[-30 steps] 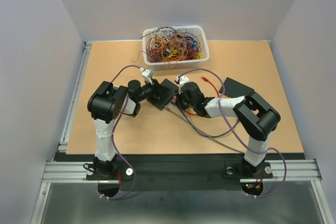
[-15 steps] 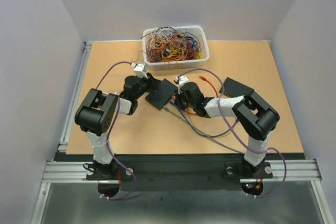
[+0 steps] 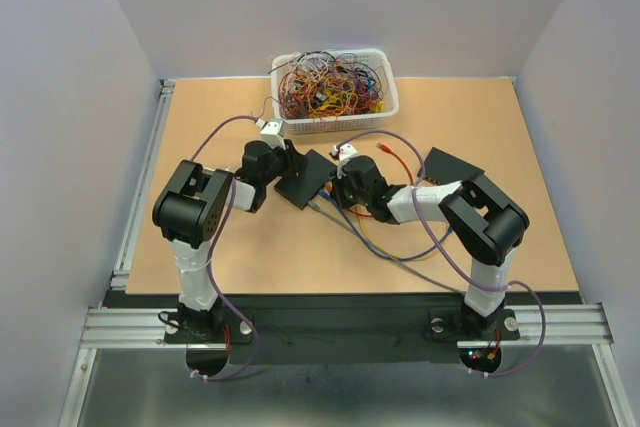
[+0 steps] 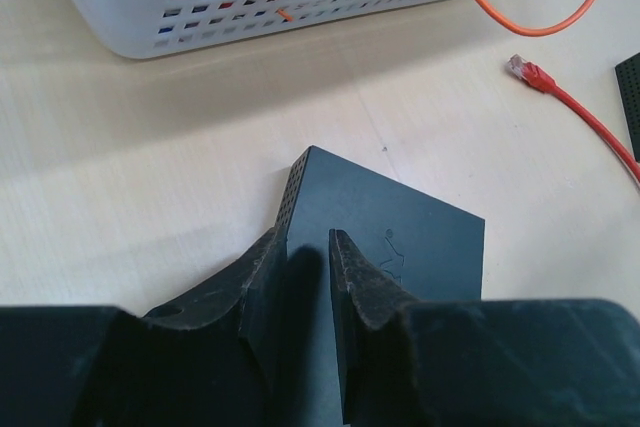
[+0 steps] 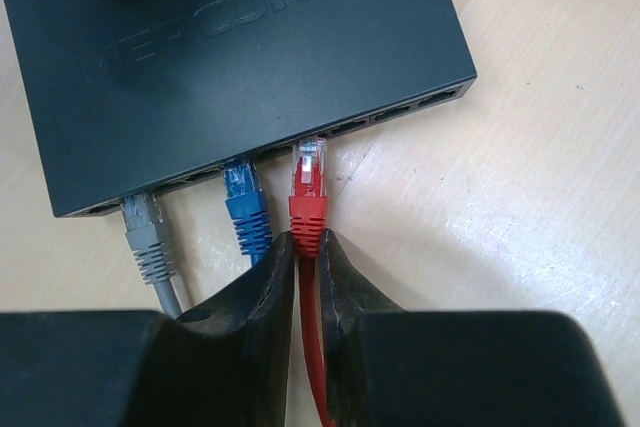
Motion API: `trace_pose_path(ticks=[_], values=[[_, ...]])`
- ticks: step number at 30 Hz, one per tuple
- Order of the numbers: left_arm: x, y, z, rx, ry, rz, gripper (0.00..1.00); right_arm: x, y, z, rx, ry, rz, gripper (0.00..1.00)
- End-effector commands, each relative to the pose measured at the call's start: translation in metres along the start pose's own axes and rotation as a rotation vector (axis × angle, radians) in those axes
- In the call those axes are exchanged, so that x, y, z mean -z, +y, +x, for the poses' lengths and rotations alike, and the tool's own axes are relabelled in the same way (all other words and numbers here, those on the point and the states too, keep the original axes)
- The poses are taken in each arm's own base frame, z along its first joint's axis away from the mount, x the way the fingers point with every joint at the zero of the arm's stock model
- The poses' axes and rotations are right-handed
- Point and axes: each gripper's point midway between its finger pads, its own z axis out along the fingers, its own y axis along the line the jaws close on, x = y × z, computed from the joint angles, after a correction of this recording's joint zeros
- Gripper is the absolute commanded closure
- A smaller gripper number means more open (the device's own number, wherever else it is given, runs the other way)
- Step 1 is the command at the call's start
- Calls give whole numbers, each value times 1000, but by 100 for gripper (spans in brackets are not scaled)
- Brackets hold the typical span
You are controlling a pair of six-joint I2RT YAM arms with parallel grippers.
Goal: Insert the plug into the switch port
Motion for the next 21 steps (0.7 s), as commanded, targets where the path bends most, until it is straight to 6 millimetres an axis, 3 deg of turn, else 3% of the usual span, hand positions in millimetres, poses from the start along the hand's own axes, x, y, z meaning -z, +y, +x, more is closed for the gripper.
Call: trace_pose_path(ticks=[1,7,15,21], values=[[-10,-5,0,-24,14,37,65,-7,18,-32,25,-91,-52,100],[-12,2,7,-20,32,8,65,-7,17,-31,22,-90,-50,100],[-10,13,-1,5,4,-72,56,-6,18,-30,22,-89,-51,100],[-10,16,-1,17,3,-90,58,-7,17,-32,19,-94,-51,100]])
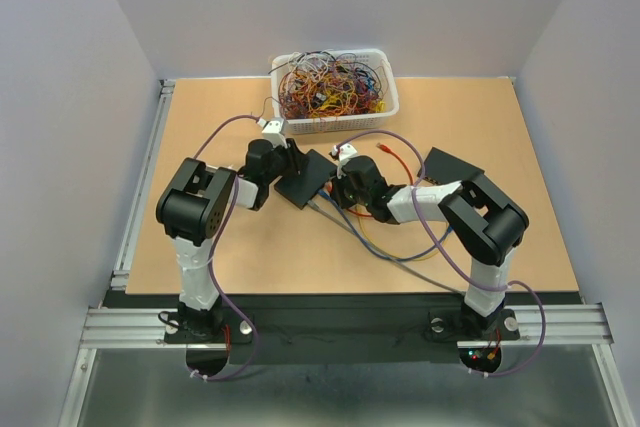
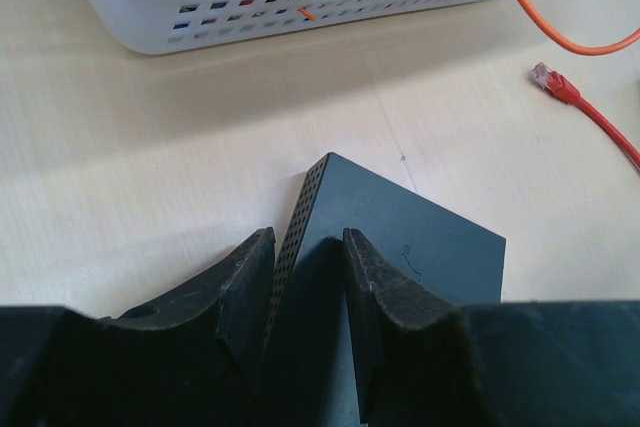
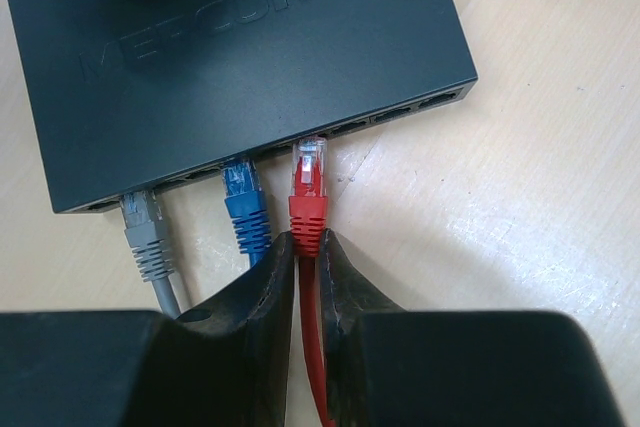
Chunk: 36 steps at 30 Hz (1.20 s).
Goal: Insert the plug into the switch port
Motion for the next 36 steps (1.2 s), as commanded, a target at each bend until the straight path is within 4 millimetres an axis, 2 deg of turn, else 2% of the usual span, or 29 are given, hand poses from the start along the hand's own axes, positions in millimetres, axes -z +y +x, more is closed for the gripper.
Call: trace_pose_path(ticks=[1,4,7,12,17,22,30,33,36], values=[[-1,6,-2,-8,-2,-34,59,-6,17,-32,21,-93,-50,100],[-3,-3,0,-30,14,25,65,-7,17,-34,19,-98,-47,100],[-4,-13,10,-39,51,88,66,-8,17,-36,19,-103,-43,100],[-3,-19,13,-53,63,128,66,-10,17,-44,35,-119,-42,99],[-3,-29,17,-72,81,184,67,-12,15,-65,83,-163,-20,100],[-2,-35,21,-86,95,216,68,-9,15,-75,163,-185,-27,99],[-2,-46,26,-95,111,278,68,6,2,-90,300,-219,-22,100],[-2,-50,28,-103,115,298,68,3,-11,-94,280,-219,-18,100],[-2,-52,30,-104,121,302,68,-3,-11,-94,277,-216,-23,100]])
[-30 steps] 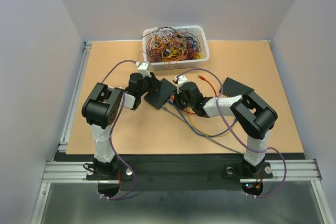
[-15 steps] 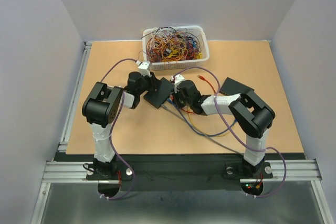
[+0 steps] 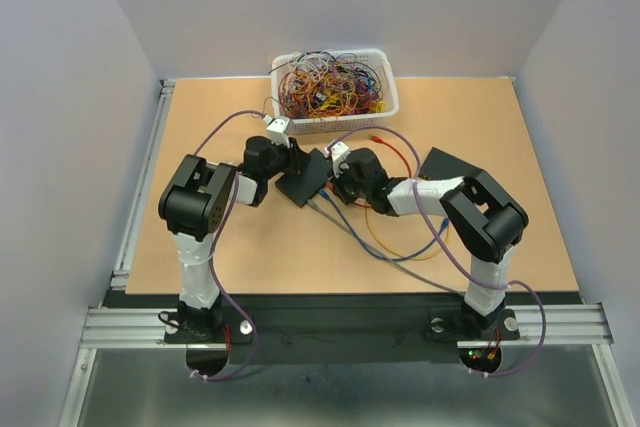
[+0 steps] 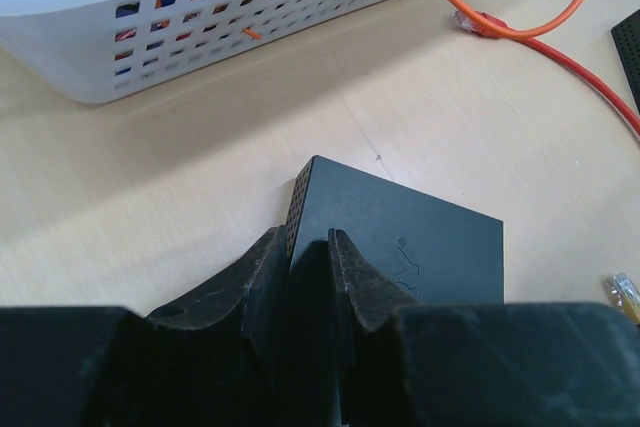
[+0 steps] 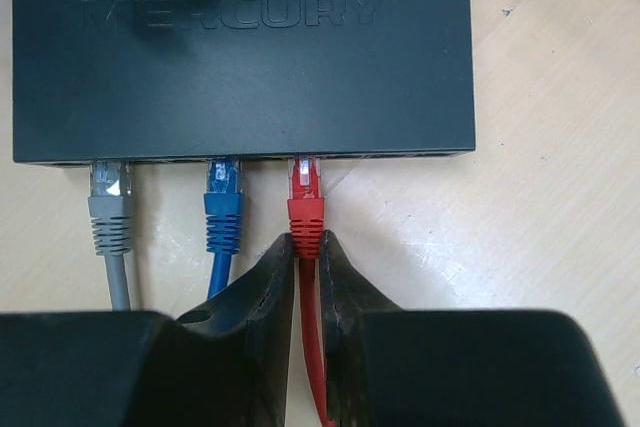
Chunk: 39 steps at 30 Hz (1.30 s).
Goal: Insert the plug into the switch port
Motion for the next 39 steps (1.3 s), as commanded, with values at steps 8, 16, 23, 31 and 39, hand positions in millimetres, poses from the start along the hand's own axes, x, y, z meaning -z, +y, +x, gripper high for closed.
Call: trace_pose_path(ticks=[8,16,23,31,39], values=[[-1,-45,26,4,98,171,68,-8,-10,-88,0,-250,11,100],[2,-50,30,-1,105,170,68,-13,-2,-119,-15,-328,-47,100],[2,-55,32,-11,110,176,68,-13,9,-157,-4,-404,-116,100],[2,-55,31,-11,108,174,68,-21,23,-215,-8,-496,-208,99],[1,-55,32,1,112,175,68,-30,20,-182,-18,-430,-186,100]])
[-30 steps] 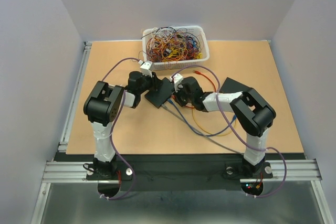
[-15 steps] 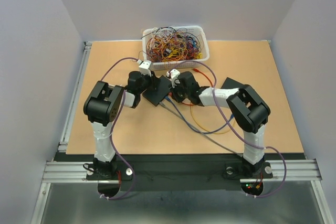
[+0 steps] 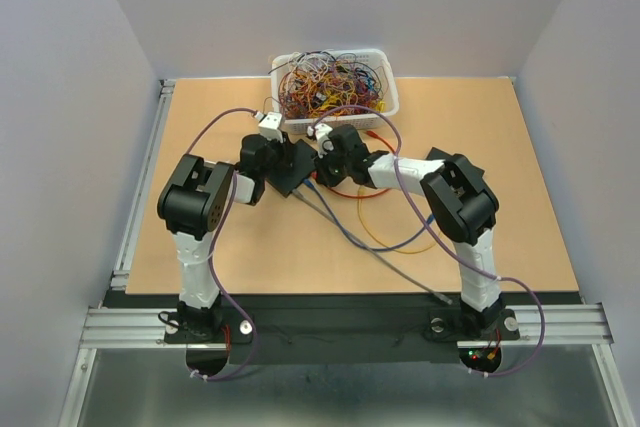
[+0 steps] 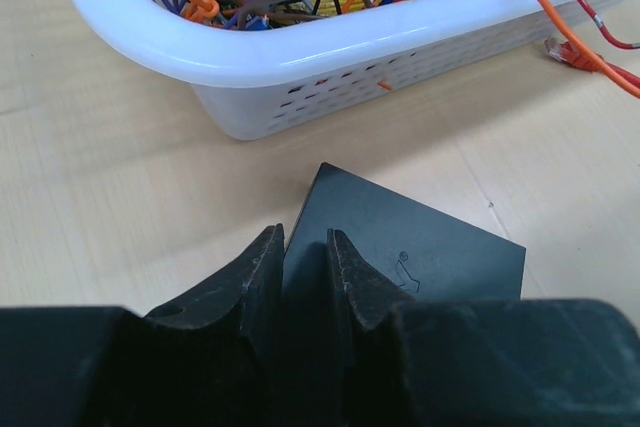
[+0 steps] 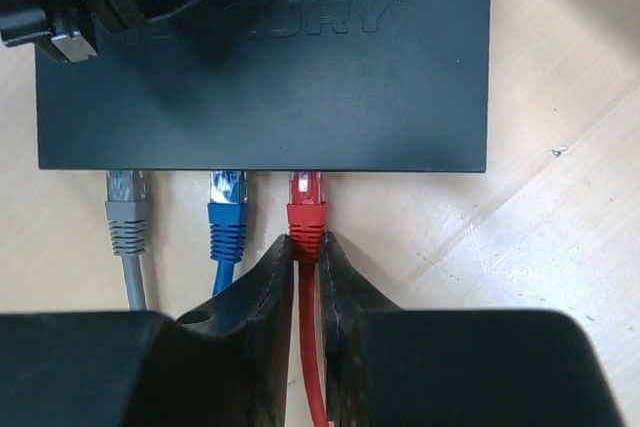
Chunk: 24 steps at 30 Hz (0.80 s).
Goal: Insert the plug into the switch port
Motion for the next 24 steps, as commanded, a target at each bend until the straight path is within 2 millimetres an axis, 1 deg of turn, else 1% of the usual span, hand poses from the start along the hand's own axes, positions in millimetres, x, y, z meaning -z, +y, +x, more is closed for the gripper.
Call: trace_pose_path(ticks=[1,2,3,4,5,6,7,8,9,10,11,12,14,15,16,17,18,19,20,21,22,23,24], values=[[21,-99,42,93,186,358,68,29,21,-143,116,-495,-38,100],[19,-98,40,95,183,352,67,30,20,-139,114,-491,-34,100],[18,-96,41,103,196,341,65,28,20,-127,106,-468,-30,100],[16,-93,41,111,199,314,61,29,18,-122,96,-461,-23,100],[14,-91,39,115,198,294,55,33,19,-122,93,-462,-20,100],[12,-84,38,119,202,248,49,31,18,-108,57,-435,-25,100],[12,-81,35,122,200,226,43,31,20,-104,50,-427,-29,100],[12,-79,33,124,198,207,32,31,20,-97,39,-413,-32,99],[13,-76,26,126,193,188,27,34,20,-96,32,-412,-32,100],[12,-70,23,129,187,150,20,33,21,-83,13,-387,-31,99],[12,-67,18,131,179,126,20,35,21,-79,7,-380,-30,96],[14,-63,14,136,182,100,19,41,22,-81,7,-388,-31,90],[15,-50,6,151,177,34,19,45,25,-70,-7,-366,-38,80],[15,-44,-4,154,157,-7,18,52,27,-73,-5,-372,-41,70],[16,-40,-9,154,151,-27,18,56,28,-73,-7,-370,-42,69],[16,-33,-18,160,136,-52,18,59,28,-68,-12,-354,-42,68],[18,-26,-22,162,138,-90,18,68,31,-73,-14,-365,-45,65],[19,-25,-27,165,138,-95,18,73,32,-74,-16,-368,-48,64],[19,-17,-35,159,122,-137,18,76,34,-63,-22,-347,-51,63],[22,-9,-41,150,114,-182,18,88,38,-70,-27,-371,-56,61],[23,-7,-45,145,110,-194,17,92,39,-67,-32,-372,-59,59],[23,-4,-49,143,117,-209,17,94,40,-59,-42,-362,-58,59],[25,-2,-53,140,117,-218,17,98,41,-59,-48,-365,-58,58]])
